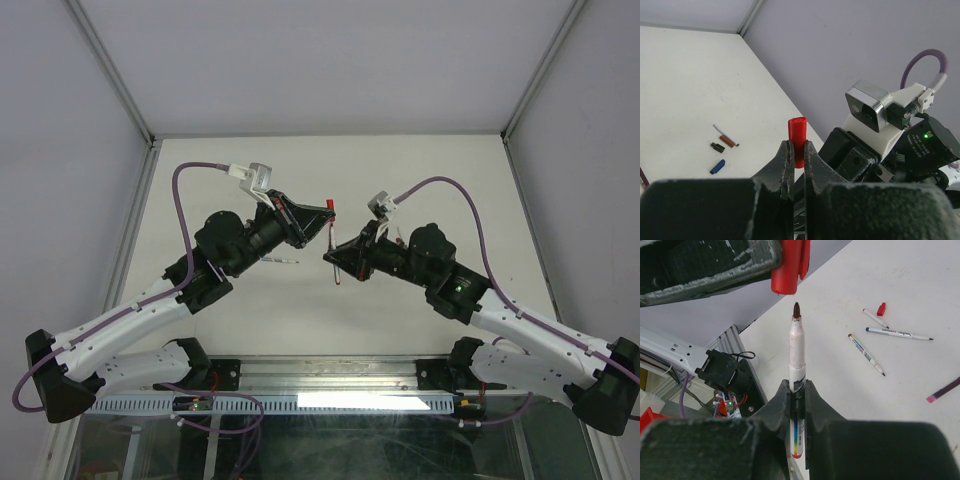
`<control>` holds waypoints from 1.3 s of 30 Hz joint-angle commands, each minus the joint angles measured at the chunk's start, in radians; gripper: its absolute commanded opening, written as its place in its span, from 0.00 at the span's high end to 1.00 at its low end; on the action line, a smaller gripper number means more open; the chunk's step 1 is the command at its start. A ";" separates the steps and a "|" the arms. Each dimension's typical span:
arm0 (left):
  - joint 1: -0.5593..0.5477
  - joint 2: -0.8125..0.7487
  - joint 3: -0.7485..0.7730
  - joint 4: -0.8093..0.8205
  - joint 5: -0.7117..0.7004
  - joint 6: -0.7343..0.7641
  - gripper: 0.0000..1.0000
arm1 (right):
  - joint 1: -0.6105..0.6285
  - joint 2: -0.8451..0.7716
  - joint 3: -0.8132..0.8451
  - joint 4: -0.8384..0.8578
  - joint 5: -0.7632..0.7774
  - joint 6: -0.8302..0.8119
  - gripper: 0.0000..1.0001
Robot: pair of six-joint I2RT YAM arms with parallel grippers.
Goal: Insert the pens into the pen caps
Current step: Insert the pen cap onto the pen.
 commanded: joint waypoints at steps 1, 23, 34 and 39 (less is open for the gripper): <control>0.009 -0.022 0.008 0.066 0.021 0.003 1.00 | 0.006 -0.025 0.027 0.032 0.013 0.007 1.00; 0.010 0.003 0.008 0.069 0.022 0.008 1.00 | 0.006 -0.045 0.030 0.045 0.004 0.006 1.00; 0.009 0.025 0.011 0.075 0.042 0.005 1.00 | 0.006 -0.064 0.022 0.041 0.018 0.008 1.00; 0.010 0.031 0.013 0.082 0.064 0.011 1.00 | 0.006 -0.067 0.023 0.033 0.049 0.016 1.00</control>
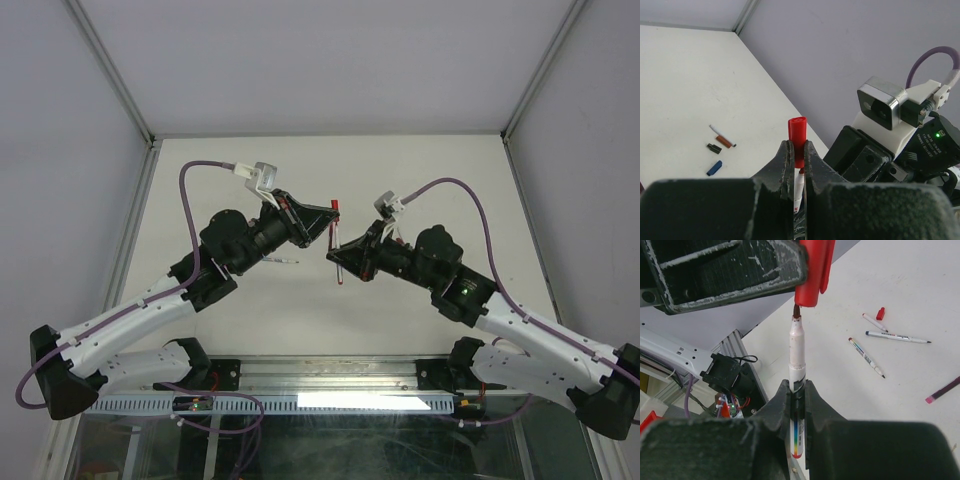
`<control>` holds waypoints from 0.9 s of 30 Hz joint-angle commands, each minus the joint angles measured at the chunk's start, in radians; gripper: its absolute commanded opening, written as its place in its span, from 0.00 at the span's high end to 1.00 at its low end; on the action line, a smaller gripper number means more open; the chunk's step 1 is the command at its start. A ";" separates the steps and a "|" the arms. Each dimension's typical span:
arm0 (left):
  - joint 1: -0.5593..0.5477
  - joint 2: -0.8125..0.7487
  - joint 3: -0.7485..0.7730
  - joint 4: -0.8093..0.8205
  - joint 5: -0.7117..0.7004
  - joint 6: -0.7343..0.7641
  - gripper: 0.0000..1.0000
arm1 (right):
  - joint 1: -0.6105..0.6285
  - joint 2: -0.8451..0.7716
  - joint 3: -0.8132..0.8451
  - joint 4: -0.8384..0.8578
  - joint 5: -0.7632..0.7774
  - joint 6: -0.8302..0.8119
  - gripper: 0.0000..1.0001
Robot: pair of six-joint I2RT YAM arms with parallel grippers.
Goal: Insert the pens into the pen caps
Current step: Insert the pen cap onto the pen.
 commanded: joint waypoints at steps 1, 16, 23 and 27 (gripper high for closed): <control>0.010 0.005 0.014 0.053 0.047 0.012 1.00 | 0.006 -0.029 0.024 0.047 0.043 0.010 1.00; 0.010 -0.001 0.002 0.062 0.062 0.017 1.00 | 0.006 -0.033 0.029 0.024 0.103 0.022 1.00; 0.009 0.005 -0.003 0.062 0.070 0.021 1.00 | 0.006 -0.032 0.034 0.017 0.106 0.027 1.00; 0.009 0.018 -0.003 0.059 0.082 0.030 1.00 | 0.006 -0.034 0.036 0.018 0.100 0.028 1.00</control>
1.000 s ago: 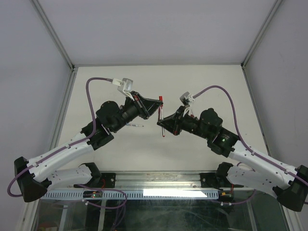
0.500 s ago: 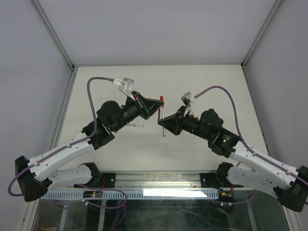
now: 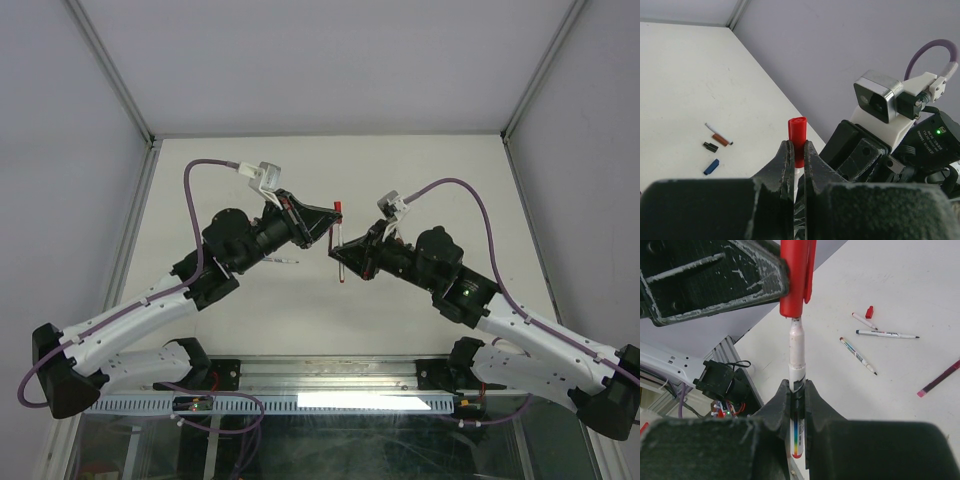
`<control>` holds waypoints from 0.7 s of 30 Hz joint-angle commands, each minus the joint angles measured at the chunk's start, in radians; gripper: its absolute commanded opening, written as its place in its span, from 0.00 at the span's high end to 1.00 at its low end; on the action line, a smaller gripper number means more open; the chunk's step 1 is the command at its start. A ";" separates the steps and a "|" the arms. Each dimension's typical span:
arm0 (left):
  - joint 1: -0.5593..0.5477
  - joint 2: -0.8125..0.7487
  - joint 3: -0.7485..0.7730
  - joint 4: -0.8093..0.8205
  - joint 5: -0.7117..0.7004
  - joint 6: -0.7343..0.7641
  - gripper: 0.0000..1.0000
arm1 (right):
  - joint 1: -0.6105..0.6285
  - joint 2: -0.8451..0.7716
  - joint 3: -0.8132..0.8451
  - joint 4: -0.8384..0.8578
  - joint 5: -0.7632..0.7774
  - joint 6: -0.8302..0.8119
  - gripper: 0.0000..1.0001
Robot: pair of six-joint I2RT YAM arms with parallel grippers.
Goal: Insert the pens into the pen caps
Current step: Insert the pen cap onto the pen.
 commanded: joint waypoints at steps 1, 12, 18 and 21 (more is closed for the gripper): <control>0.004 0.008 -0.001 0.043 0.049 0.031 1.00 | 0.000 -0.023 0.036 0.039 0.029 0.010 1.00; 0.004 0.018 -0.013 0.044 0.066 0.041 0.95 | 0.000 -0.029 0.033 0.039 0.035 0.013 1.00; 0.004 0.004 -0.026 0.044 0.051 0.041 0.95 | 0.000 -0.045 0.024 0.042 0.065 0.018 1.00; 0.004 -0.001 -0.026 0.044 0.042 0.043 0.95 | 0.000 -0.051 0.018 0.044 0.071 0.021 1.00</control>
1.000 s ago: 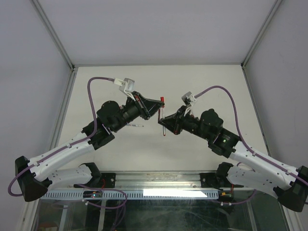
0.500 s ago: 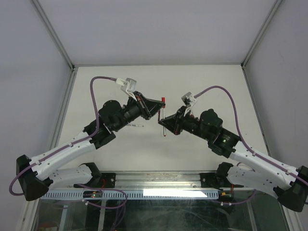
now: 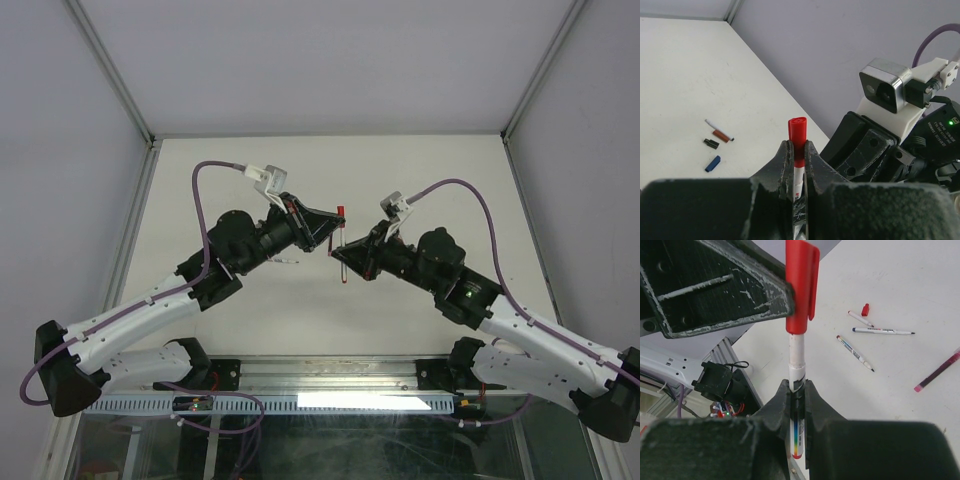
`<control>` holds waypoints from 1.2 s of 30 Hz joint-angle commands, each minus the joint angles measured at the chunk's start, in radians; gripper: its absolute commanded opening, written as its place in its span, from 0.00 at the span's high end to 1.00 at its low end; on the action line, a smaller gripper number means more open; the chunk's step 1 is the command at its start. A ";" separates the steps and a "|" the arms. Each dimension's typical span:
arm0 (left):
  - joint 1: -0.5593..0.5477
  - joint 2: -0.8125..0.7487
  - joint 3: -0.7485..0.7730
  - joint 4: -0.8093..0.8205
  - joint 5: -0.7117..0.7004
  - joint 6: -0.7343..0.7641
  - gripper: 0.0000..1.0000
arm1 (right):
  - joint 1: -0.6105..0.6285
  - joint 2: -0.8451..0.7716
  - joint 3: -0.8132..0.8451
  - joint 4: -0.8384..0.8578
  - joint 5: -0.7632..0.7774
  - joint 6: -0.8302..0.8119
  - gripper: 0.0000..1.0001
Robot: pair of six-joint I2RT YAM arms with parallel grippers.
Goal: Insert the pens into the pen caps
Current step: Insert the pen cap onto the pen.
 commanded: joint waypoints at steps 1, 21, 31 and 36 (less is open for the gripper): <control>0.003 -0.020 -0.007 0.023 0.017 0.022 0.95 | 0.000 -0.035 0.017 0.073 0.046 0.012 1.00; 0.003 -0.040 -0.008 0.024 0.006 0.024 0.54 | 0.000 0.000 0.028 0.070 0.015 0.015 1.00; 0.003 -0.033 0.010 0.017 -0.027 0.031 0.43 | 0.000 0.023 0.042 0.076 -0.058 0.011 1.00; 0.003 -0.045 0.005 0.018 -0.052 0.025 0.42 | 0.000 0.019 0.039 0.080 -0.075 0.007 1.00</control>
